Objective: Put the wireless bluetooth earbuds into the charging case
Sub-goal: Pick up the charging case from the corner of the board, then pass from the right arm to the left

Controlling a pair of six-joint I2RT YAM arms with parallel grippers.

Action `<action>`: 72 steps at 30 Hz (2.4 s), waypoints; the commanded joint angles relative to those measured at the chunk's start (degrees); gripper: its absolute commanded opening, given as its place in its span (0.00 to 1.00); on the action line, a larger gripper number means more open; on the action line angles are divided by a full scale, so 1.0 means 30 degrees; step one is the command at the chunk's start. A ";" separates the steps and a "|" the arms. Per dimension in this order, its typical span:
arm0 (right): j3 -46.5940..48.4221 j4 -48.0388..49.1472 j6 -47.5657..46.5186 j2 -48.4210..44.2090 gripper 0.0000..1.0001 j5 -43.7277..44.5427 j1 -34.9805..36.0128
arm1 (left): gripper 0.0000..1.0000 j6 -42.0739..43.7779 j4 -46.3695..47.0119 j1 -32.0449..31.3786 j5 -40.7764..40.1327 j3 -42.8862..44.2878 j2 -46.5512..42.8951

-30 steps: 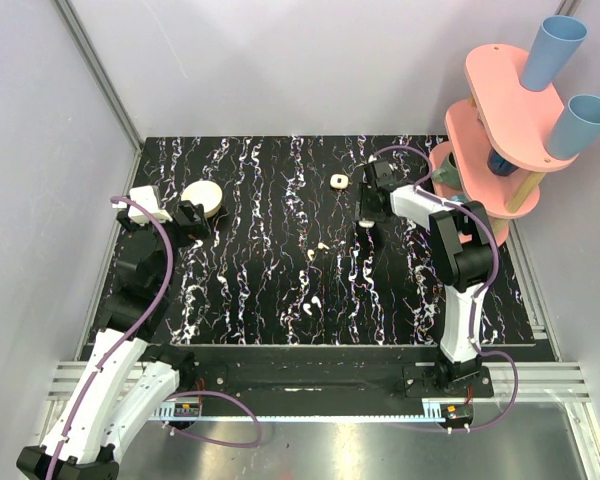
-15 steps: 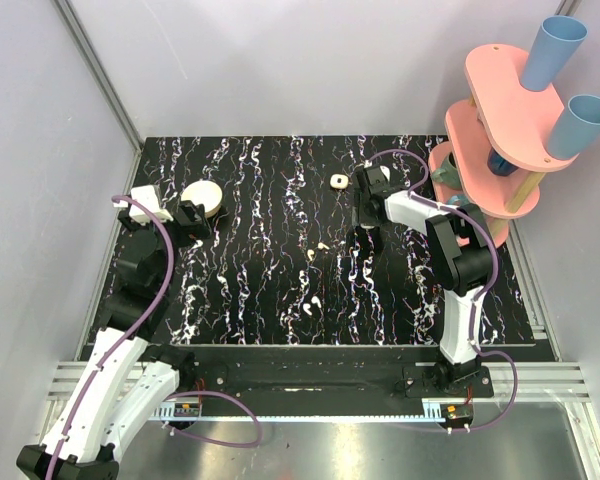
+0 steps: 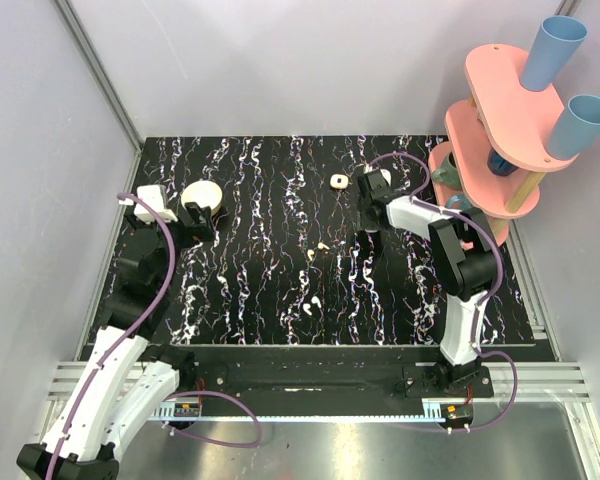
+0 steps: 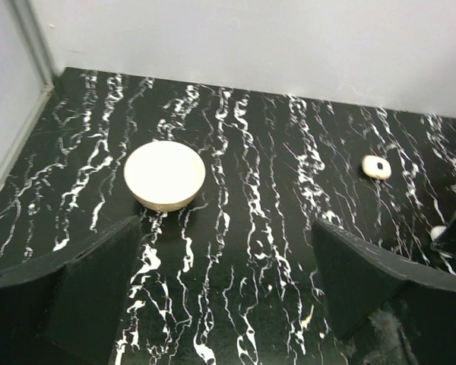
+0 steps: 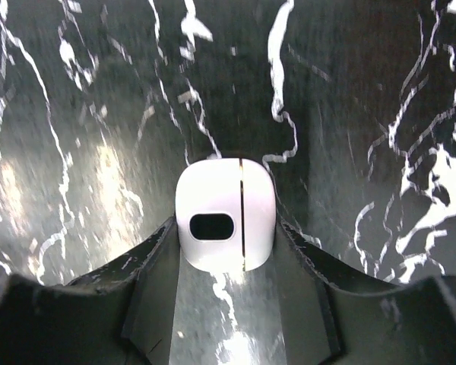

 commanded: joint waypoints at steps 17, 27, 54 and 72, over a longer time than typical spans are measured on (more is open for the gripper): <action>-0.5296 0.4842 -1.1782 -1.2605 0.00 -0.7528 0.3676 | 0.99 0.2116 -0.5010 -0.0158 1.3534 0.6252 0.5282; -0.9691 1.0642 -1.7613 -1.5950 0.00 -1.0025 0.5196 | 0.99 0.0535 -0.2902 -0.0858 1.8196 0.5959 0.7096; -1.1978 1.5624 -2.1690 -1.5952 0.00 -0.8766 0.8685 | 0.79 -0.5266 0.2428 -0.3819 1.8022 0.4728 1.0496; -1.1948 1.6504 -2.1221 -1.5570 0.00 -0.8150 0.8921 | 0.58 -0.6116 0.4862 -0.4201 1.7496 0.3294 1.0351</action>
